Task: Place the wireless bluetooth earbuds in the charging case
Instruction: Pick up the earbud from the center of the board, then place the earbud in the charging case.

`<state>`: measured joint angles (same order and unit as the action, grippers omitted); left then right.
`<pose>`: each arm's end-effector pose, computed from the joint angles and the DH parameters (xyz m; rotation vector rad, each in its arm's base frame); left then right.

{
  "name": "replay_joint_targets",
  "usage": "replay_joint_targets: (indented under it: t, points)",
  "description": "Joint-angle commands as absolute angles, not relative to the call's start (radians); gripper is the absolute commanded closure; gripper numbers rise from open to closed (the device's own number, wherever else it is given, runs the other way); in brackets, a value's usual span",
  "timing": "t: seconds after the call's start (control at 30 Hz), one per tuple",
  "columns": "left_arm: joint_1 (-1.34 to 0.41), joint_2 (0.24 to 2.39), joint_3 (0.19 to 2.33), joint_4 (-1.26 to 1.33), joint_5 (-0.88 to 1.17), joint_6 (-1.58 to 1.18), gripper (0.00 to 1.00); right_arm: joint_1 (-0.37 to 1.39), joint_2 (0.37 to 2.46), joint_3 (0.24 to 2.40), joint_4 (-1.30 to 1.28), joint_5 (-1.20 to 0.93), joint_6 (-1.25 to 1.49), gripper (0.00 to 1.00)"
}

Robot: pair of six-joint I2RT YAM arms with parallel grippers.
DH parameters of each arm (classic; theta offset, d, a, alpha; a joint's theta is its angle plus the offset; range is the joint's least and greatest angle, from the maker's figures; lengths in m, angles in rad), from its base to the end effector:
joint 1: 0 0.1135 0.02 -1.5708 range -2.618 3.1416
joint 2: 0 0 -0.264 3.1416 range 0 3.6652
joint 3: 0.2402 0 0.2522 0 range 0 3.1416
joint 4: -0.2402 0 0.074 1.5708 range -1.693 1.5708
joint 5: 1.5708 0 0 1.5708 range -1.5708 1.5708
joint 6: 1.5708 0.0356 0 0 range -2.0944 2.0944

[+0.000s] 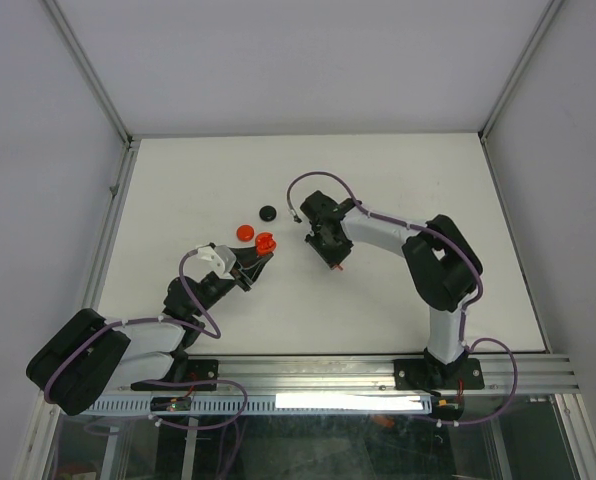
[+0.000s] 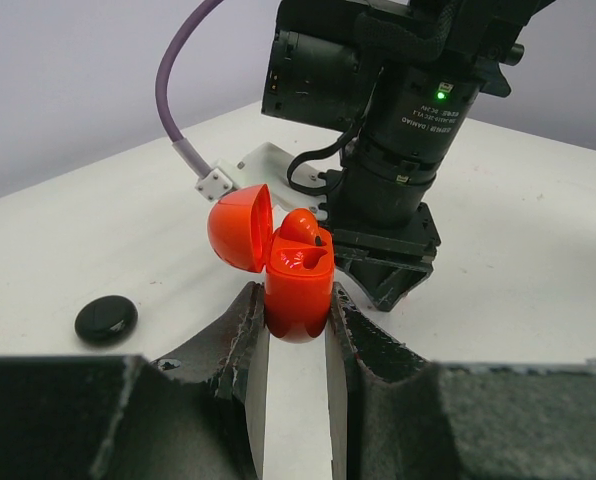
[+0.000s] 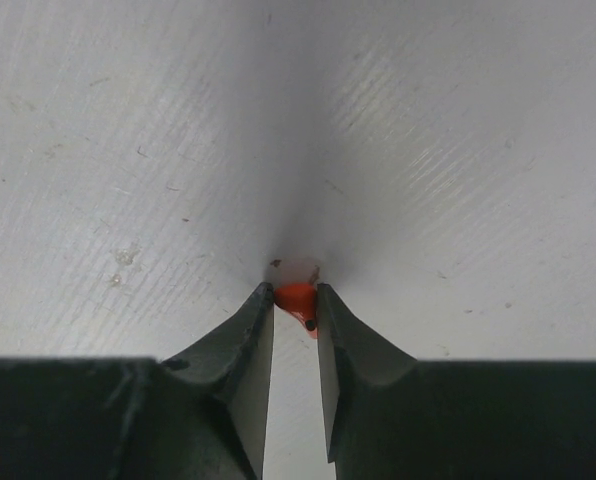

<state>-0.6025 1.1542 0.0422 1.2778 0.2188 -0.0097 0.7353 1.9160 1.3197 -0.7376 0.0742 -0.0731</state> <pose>0.1462 -0.1099 0.1798 0.5949 1.3130 -0.6586 0.2772 0.2472 0.1676 -1.1262 2.6655 0.0104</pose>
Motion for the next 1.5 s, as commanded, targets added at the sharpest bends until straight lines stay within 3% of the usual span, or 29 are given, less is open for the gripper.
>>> replay_joint_targets:
  t: [0.0,0.37,0.93,1.47]
  points:
    - [-0.605,1.146,0.037,1.324,0.239,0.0,1.0,0.735,1.838,1.306,-0.732,0.056,-0.049,0.77]
    - [-0.605,1.126,0.037,1.367,0.241,-0.01,1.0,0.75,1.586,1.245,-0.601,0.075,0.031,0.81]
    - [-0.606,1.186,0.116,1.441,0.386,-0.02,1.0,0.933,1.117,0.997,-0.107,0.1,0.121,0.81]
    - [-0.61,1.227,0.16,1.459,0.457,-0.057,1.0,1.065,1.062,0.799,0.368,0.026,0.122,0.81]
